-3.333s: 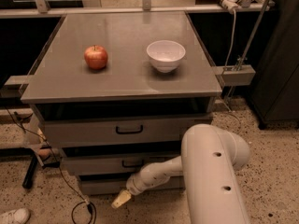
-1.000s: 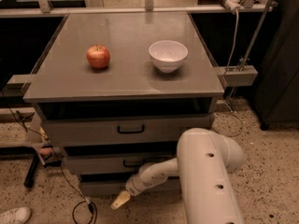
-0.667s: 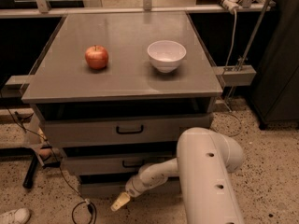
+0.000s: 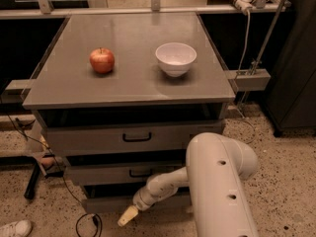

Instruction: Open bottom drawer

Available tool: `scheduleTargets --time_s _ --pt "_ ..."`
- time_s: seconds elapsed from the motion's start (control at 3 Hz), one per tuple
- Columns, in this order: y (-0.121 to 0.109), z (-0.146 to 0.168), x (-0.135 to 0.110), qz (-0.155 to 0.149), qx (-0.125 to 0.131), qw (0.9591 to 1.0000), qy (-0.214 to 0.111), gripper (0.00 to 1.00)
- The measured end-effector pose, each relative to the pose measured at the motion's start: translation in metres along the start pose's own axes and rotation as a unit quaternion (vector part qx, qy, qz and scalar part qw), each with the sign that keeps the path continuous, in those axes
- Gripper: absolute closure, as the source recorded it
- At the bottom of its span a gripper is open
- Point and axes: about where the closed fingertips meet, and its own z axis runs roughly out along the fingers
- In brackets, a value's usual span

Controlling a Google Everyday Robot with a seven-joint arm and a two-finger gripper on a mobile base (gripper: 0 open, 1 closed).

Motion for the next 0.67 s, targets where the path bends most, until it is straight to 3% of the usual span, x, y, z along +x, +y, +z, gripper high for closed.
scheduleTargets --time_s 0.67 --pt "0.0075 0.0006 0.0119 0.015 0.009 0.9998 0.012 0.00"
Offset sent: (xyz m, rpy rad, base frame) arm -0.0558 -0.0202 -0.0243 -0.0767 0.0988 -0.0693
